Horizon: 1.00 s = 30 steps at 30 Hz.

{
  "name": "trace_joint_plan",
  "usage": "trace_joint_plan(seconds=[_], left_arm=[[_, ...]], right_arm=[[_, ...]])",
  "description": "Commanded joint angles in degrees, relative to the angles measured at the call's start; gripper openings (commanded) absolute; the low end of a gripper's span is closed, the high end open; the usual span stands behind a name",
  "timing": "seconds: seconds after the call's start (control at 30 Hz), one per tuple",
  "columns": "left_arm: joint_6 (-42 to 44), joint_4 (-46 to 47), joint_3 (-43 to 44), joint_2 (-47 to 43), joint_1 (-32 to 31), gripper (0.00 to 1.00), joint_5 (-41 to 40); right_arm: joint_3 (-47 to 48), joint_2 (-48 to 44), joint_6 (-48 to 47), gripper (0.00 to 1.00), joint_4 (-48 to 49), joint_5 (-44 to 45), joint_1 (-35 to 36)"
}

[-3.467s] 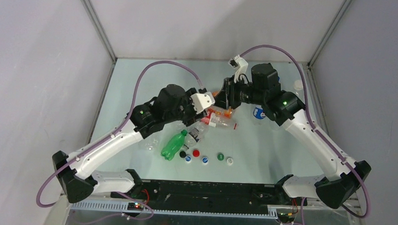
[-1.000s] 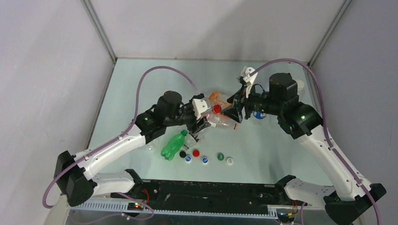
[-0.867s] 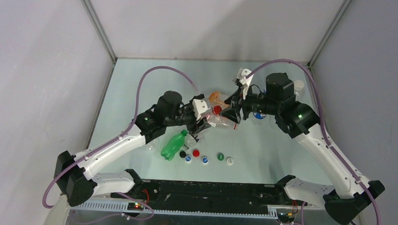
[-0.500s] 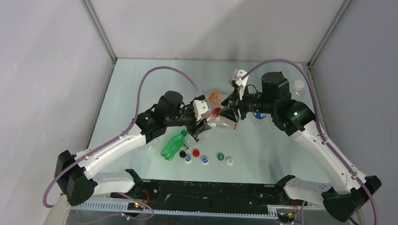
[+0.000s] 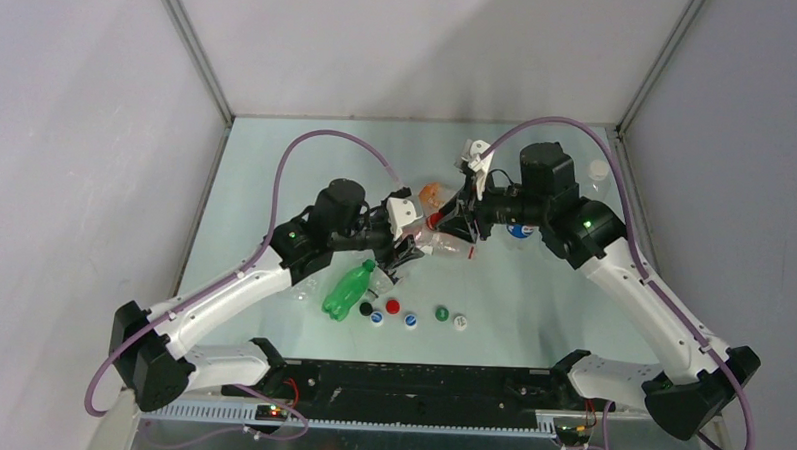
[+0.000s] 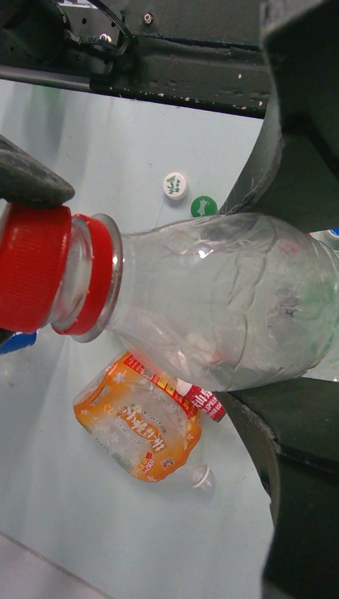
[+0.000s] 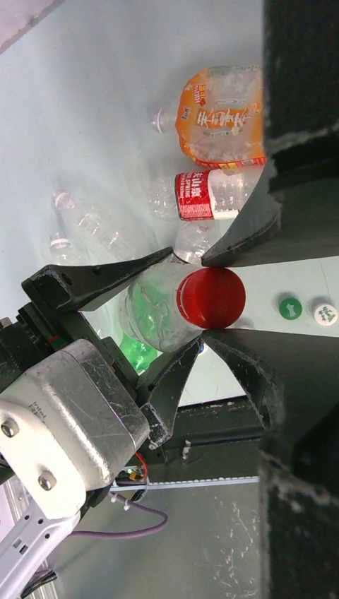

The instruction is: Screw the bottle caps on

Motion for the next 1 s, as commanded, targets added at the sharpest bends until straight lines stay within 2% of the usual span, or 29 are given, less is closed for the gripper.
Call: trace_joint_plan(seconds=[0.0, 0.1, 0.23, 0.37, 0.6, 0.83, 0.97], left_arm=[[-0.19, 0.36, 2.67, -0.19, 0.32, 0.19, 1.45], [0.04, 0.01, 3.02, -0.13, 0.33, 0.19, 1.56], [0.74, -1.12, 3.84, 0.0, 0.33, 0.19, 1.7], [3.91, -4.91, 5.62, 0.55, 0.37, 0.19, 3.16], [10.64, -17.29, 10.87, 1.9, 0.68, 0.18, 11.53], [13.33, -24.75, 14.07, 3.82, 0.64, 0.19, 15.16], [13.46, -25.11, 14.48, 3.71, 0.59, 0.19, 16.14]], right_arm=[[-0.08, 0.35, -0.44, 0.34, 1.75, -1.96, 0.2], [-0.08, 0.49, -0.29, 0.28, 1.85, -2.74, 0.02], [-0.07, 0.69, -0.79, 0.11, 1.06, -4.09, -0.13], [-0.08, 0.57, -4.41, 0.0, -1.18, -6.26, -0.37], [-0.07, -1.82, -20.58, 0.0, -7.02, -13.21, -1.13], [3.74, -0.66, -26.72, 0.0, -13.69, -16.2, -1.19], [5.54, 0.81, -29.16, 0.0, -16.69, -17.08, -1.0]])
